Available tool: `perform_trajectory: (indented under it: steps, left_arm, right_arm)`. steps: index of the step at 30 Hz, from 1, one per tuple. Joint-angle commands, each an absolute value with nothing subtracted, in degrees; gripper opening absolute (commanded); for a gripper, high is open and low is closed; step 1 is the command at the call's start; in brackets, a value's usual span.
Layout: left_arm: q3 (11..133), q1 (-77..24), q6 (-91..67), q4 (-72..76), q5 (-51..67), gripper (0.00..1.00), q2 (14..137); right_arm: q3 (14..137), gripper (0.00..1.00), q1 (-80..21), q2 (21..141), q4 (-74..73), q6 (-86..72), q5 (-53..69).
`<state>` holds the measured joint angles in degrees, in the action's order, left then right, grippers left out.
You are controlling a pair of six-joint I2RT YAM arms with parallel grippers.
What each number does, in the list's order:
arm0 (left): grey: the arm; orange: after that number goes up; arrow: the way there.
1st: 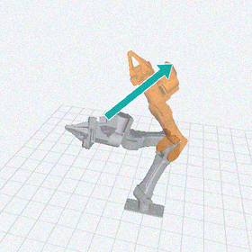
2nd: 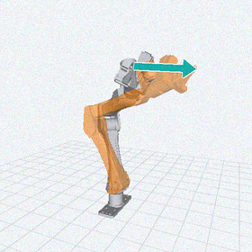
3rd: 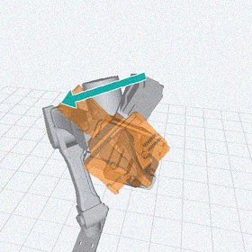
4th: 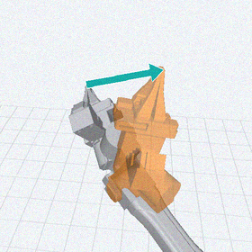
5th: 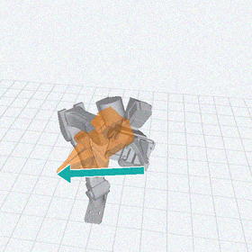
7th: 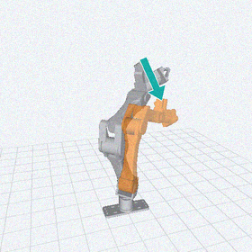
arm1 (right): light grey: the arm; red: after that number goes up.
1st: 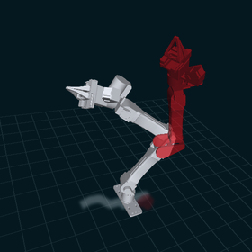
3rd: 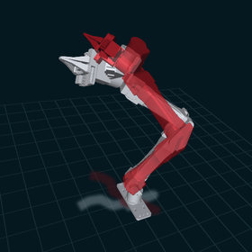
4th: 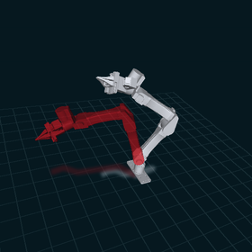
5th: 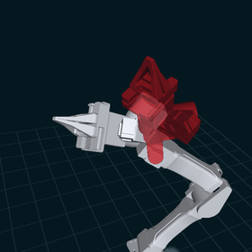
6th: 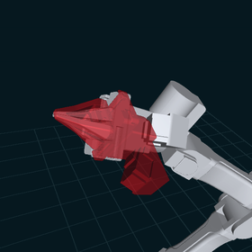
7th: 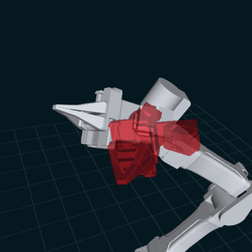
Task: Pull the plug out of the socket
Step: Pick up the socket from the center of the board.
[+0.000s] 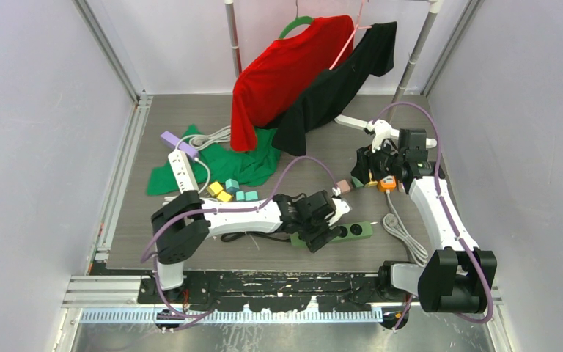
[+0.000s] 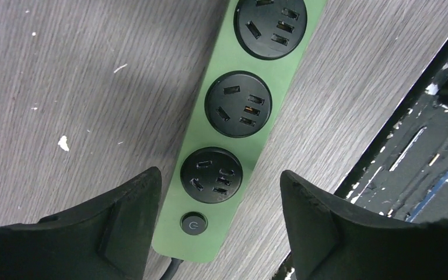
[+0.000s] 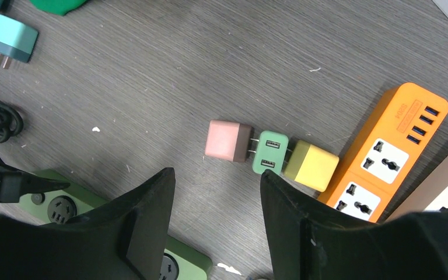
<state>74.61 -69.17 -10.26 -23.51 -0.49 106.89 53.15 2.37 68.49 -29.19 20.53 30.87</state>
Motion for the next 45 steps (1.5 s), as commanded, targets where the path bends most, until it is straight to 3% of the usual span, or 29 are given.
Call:
perform_trajectory:
  steps: [1, 3, 8, 19, 30, 36, 40, 45]
  left_arm:
    - [77.05, -69.78, -8.88, -23.6, -1.3, 0.71, 107.74]
    - [77.31, -69.79, -8.75, -23.68, -1.58, 0.65, 108.64]
    - [78.75, -69.78, -8.75, -25.54, -1.07, 0.32, 110.76]
    - [66.39, -69.88, -9.49, -16.0, -5.89, 0.08, 97.3]
    - [60.61, -69.78, -8.01, -16.8, -10.11, 0.05, 91.09]
    - [59.22, -69.73, -7.56, -14.46, -7.73, 0.08, 93.69]
    - [60.22, -69.79, -7.56, -14.49, -7.58, 0.2, 96.3]
    - [60.28, -69.78, -7.31, -13.78, -7.19, 0.5, 97.42]
  right_arm:
    - [55.67, 0.61, 2.72, 66.75, -27.97, 19.73, 30.76]
    - [55.72, 0.61, 2.76, 66.72, -27.95, 19.69, 30.89]
    - [55.7, 0.61, 2.86, 66.71, -27.87, 19.65, 31.18]
    - [55.62, 0.61, 2.99, 66.53, -27.91, 19.61, 31.62]
    - [55.55, 0.61, 3.08, 66.62, -27.84, 19.51, 31.81]
    - [55.49, 0.61, 3.16, 66.8, -27.69, 19.45, 31.9]
    - [55.47, 0.61, 3.27, 66.91, -27.71, 19.34, 31.9]
    - [55.42, 0.61, 3.25, 66.97, -27.67, 19.34, 32.06]
